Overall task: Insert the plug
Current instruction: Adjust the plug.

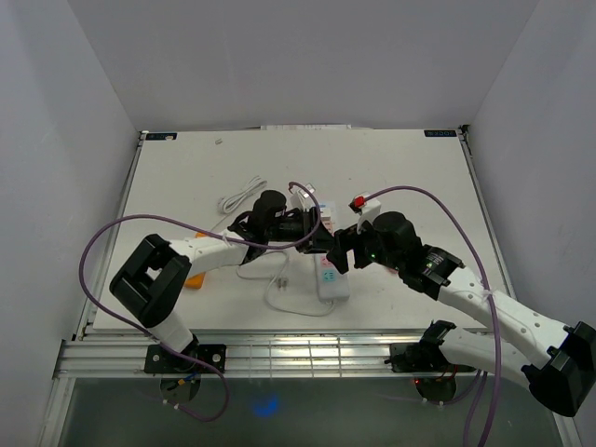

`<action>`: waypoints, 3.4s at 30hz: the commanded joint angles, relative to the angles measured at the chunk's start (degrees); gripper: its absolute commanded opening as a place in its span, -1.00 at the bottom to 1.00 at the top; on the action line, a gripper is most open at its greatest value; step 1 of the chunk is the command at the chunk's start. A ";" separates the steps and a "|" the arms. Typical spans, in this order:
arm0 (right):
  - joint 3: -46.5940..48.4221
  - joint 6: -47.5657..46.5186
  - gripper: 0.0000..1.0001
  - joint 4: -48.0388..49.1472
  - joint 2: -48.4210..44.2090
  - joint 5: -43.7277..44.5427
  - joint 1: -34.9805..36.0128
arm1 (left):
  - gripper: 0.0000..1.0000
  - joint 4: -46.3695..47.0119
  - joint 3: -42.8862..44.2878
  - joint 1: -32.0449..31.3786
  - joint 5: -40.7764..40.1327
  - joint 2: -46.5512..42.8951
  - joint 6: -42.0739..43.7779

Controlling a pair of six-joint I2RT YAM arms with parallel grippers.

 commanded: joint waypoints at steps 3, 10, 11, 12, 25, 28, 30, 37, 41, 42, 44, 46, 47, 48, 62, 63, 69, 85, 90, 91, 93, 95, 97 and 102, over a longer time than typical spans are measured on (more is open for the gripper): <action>2.17 2.30 0.72 0.37 -1.48 -5.02 -0.60 | -1.00 1.76 -1.70 3.55 0.88 -6.26 3.37; 3.66 5.46 0.70 1.60 -2.36 -10.23 -1.48 | -1.00 2.38 -5.91 6.63 -2.01 -13.99 6.54; 3.75 5.91 0.70 1.95 -2.36 -10.84 -1.57 | -1.00 2.73 -6.36 6.71 -2.45 -14.95 7.24; 3.75 6.35 0.70 2.30 -2.27 -11.46 -1.66 | -1.00 2.82 -6.80 6.72 -2.98 -16.88 7.59; -1.87 11.62 0.61 13.37 -2.97 -15.41 -2.01 | -1.00 7.12 -10.40 7.24 -3.08 -23.58 11.55; -5.38 11.27 0.62 19.79 -4.82 -19.19 -2.01 | -1.00 9.32 -11.19 7.33 -1.58 -23.23 11.29; -5.39 10.84 0.71 19.54 -4.73 -19.73 -2.01 | -1.00 11.95 -11.89 7.59 0.51 -22.79 11.37; -6.27 14.07 0.74 21.10 -1.92 -22.18 -2.01 | -1.00 15.30 -12.60 7.59 1.14 -22.70 9.80; -9.25 16.71 0.73 27.69 -1.57 -23.16 -2.01 | -1.00 18.54 -13.21 7.59 1.76 -22.17 7.25; -9.43 17.07 0.70 28.23 -1.57 -22.55 -2.01 | -1.00 19.42 -13.48 7.59 1.50 -22.17 6.11; -9.70 18.03 0.66 29.46 -1.48 -21.84 -1.92 | -1.00 21.79 -14.61 7.59 0.89 -22.26 4.88; -9.96 18.83 0.60 30.51 -1.48 -21.31 -2.01 | -1.00 22.59 -15.06 7.59 0.36 -22.35 3.38; -10.13 19.27 0.60 31.04 -1.57 -21.05 -2.01 | -1.00 23.81 -15.58 7.59 0.09 -22.43 2.94; -10.40 20.14 0.59 32.00 -1.74 -20.52 -2.01 | -1.00 24.52 -15.85 7.59 0.00 -22.52 2.59; -10.66 23.93 0.55 38.07 2.56 -21.31 -2.01 | -1.00 28.57 -16.56 7.51 -0.53 -22.17 0.92; -10.58 24.02 0.54 38.25 2.74 -21.31 -2.01 | -1.00 28.75 -16.56 7.42 -0.44 -22.00 0.48; -10.22 24.19 0.48 39.48 3.18 -20.96 -2.01 | -1.00 30.33 -16.91 7.16 -0.44 -21.91 -0.40; -11.81 27.18 0.39 44.40 -0.51 -20.69 -2.01 | -1.00 34.19 -19.37 7.07 -0.97 -22.17 -1.72; -11.80 28.59 0.24 46.68 0.71 -21.92 -2.01 | -1.00 37.53 -20.42 7.07 -0.44 -21.47 -3.91; -11.89 29.02 0.23 47.56 0.80 -22.10 -2.01 | -1.00 39.45 -20.86 7.07 0.00 -20.86 -4.53; -12.25 29.90 0.22 49.32 1.07 -22.28 -1.92 | -1.00 41.83 -21.30 7.07 0.44 -20.06 -6.63; -12.07 29.99 0.21 49.50 1.33 -22.36 -2.01 | -1.00 44.65 -22.00 6.98 0.70 -19.10 -7.78; -11.89 30.61 0.21 50.38 1.86 -22.89 -2.01 | -1.00 45.53 -22.18 6.89 0.79 -18.65 -8.31; -11.72 32.10 0.07 52.13 3.53 -24.12 -2.01 | -1.00 46.15 -22.18 6.63 0.79 -18.30 -8.31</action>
